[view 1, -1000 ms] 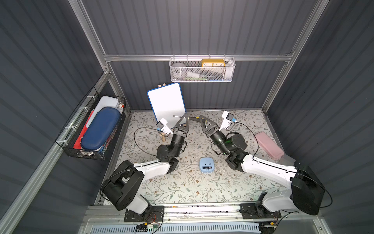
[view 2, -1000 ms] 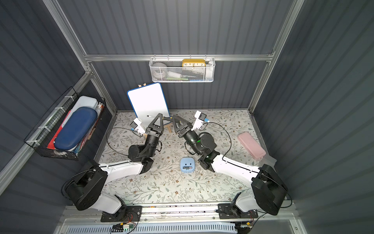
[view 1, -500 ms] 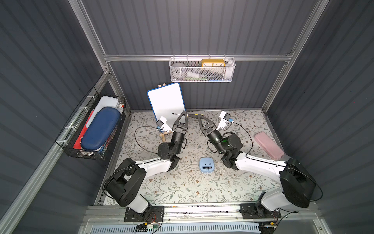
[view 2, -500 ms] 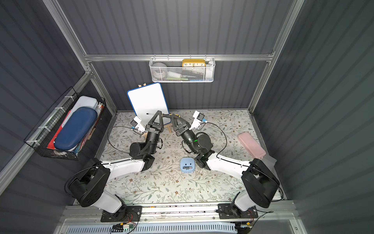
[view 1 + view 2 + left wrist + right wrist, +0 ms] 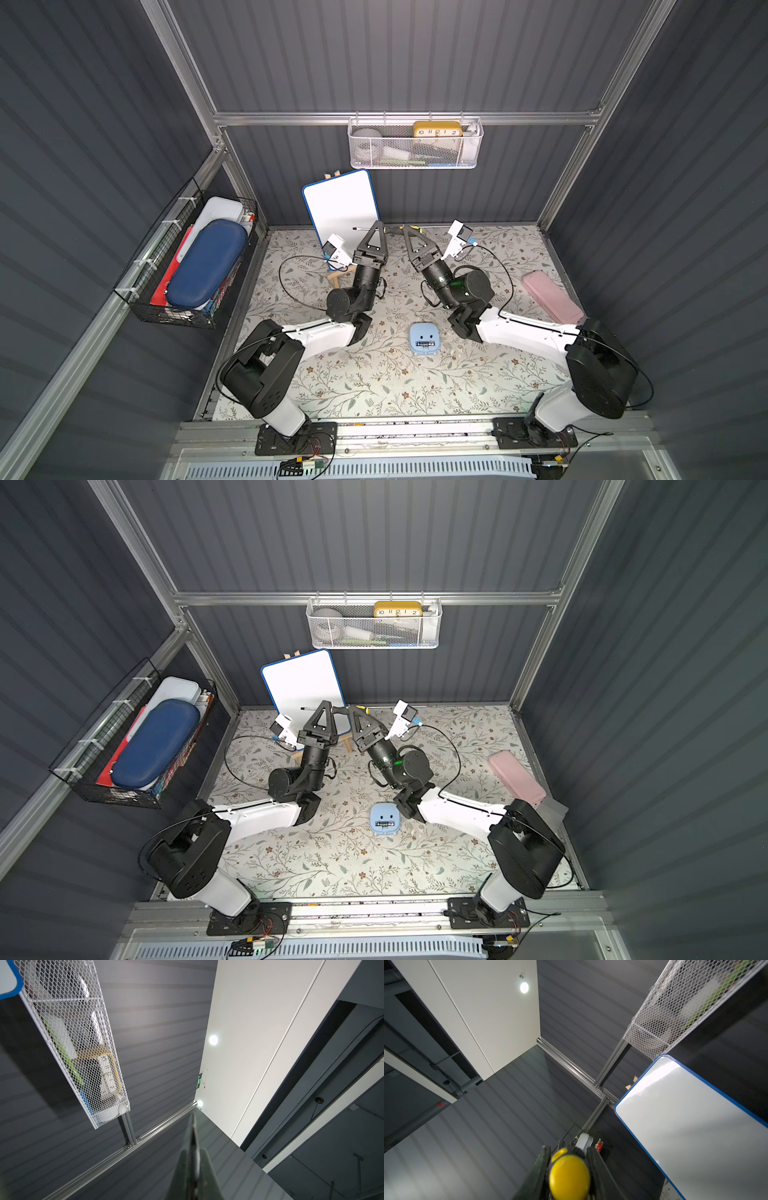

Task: Remove the battery from the alarm
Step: Pick up the screwdriver from the center of the board.

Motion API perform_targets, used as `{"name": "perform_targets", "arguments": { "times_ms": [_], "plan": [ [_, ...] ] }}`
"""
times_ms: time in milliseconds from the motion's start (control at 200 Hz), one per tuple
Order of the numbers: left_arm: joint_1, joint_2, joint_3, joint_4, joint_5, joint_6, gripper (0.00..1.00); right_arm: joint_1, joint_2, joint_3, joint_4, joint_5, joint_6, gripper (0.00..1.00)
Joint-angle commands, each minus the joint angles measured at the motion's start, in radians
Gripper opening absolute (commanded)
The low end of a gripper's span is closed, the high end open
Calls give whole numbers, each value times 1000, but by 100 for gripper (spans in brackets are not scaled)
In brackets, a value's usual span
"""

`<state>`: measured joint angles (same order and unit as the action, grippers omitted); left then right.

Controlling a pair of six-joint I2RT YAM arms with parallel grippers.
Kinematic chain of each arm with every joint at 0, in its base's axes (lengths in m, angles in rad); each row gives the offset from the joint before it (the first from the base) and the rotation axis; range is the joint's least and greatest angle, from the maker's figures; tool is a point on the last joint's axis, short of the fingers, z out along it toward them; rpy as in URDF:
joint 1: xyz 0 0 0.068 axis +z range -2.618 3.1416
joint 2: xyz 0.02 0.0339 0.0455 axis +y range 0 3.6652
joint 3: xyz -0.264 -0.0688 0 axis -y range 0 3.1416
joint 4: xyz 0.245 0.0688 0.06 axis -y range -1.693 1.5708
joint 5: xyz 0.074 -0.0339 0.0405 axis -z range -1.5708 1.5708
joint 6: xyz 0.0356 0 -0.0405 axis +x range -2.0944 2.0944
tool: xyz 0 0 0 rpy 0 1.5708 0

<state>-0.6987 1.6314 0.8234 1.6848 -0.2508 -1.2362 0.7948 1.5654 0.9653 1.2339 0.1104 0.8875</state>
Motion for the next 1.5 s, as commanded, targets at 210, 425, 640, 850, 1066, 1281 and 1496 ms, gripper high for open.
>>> {"name": "perform_targets", "arguments": {
  "times_ms": [210, 425, 640, 850, 1066, 1281, 1496],
  "plan": [
    [-43, 23, -11, 297, 140, -22, 0, 15, -2, 50, 46, -50, -49, 33],
    [-53, 29, -17, 297, 148, -41, 0, 14, 4, 52, 51, -49, -46, 34],
    [-55, 22, -33, 298, 135, -38, 0, 14, 1, 52, 53, -44, -38, 20],
    [-56, 26, -35, 297, 161, -45, 11, 14, -23, 38, 38, -29, -57, 6],
    [-48, 4, -140, 297, 156, -51, 86, 5, -131, 15, -129, -14, -114, 0],
    [-4, -114, -351, 289, 157, -16, 99, -65, -410, -54, -588, 61, -167, 0],
    [6, -324, -482, 44, 244, 109, 99, -146, -608, -61, -1031, 102, -209, 0]
  ]
}}
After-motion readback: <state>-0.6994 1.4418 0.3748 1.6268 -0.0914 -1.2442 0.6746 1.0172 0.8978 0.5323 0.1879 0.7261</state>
